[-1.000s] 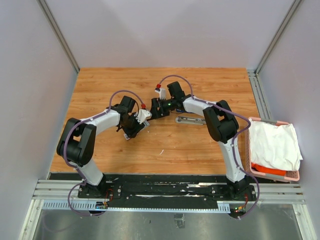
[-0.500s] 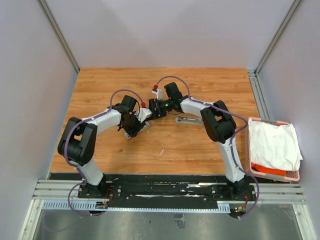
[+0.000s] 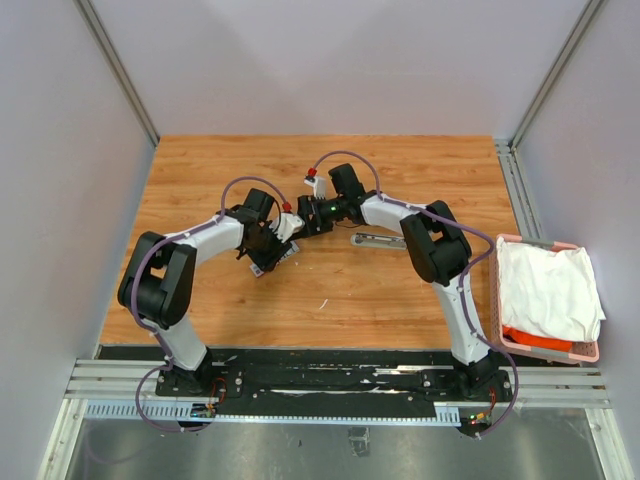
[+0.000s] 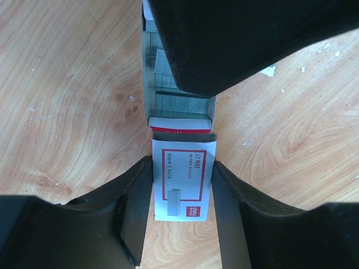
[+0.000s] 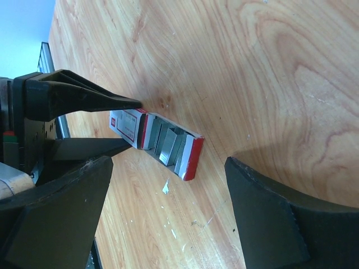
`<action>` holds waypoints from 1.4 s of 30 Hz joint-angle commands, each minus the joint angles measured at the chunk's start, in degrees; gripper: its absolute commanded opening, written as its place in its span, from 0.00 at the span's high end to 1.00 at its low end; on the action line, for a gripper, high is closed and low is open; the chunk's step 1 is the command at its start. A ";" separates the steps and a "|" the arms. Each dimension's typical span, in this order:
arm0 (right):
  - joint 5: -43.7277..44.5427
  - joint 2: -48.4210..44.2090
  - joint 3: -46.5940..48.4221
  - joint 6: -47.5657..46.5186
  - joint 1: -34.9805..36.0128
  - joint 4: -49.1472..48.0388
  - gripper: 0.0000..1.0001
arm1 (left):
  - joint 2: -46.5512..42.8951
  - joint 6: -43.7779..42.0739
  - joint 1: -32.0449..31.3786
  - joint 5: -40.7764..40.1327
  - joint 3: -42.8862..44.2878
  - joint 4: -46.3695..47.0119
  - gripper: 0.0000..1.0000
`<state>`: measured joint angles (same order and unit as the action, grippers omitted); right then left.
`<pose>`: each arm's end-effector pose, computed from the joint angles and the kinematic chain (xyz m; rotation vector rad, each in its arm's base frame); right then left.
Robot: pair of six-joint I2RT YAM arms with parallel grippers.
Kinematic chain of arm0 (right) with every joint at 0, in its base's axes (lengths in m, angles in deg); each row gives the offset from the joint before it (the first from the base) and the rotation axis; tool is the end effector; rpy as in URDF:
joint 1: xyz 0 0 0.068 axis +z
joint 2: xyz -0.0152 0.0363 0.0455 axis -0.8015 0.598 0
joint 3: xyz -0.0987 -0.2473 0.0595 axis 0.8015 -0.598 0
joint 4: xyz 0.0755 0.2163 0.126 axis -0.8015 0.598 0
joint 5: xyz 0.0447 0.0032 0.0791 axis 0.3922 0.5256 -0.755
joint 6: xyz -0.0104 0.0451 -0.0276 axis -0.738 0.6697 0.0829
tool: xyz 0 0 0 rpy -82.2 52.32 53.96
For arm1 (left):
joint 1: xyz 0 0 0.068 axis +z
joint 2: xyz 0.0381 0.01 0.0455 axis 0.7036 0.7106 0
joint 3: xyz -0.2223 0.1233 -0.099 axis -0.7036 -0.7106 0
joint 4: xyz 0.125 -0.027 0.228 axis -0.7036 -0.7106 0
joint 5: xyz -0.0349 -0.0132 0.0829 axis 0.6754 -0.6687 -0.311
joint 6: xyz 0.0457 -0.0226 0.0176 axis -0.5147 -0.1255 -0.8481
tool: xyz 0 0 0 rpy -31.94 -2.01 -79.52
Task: Unload the staples from the stapler
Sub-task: Close the staple box at the center of the board.
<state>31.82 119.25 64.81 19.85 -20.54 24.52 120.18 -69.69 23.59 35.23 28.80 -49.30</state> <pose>0.4083 0.2954 0.1451 -0.7263 2.2547 1.4979 0.2988 -0.1211 0.1597 1.2230 2.4715 -0.1621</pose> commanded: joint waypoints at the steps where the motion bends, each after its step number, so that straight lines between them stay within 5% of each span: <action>1: 0.03 2.78 0.81 -0.33 1.78 1.44 0.15 | 4.14 0.51 -0.45 -3.00 -0.02 2.30 0.50; 39: -5.19 1.99 -8.26 13.29 4.01 -10.79 0.15 | 3.22 -0.37 -0.43 0.82 -2.11 4.09 0.50; 42: -4.78 1.40 -9.59 13.57 3.92 -11.50 0.21 | 3.11 -0.37 -0.45 0.78 -2.24 4.26 0.50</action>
<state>28.54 119.89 58.78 32.20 -20.65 9.74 120.75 -69.45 23.94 36.24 29.11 -47.53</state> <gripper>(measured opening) 0.819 0.497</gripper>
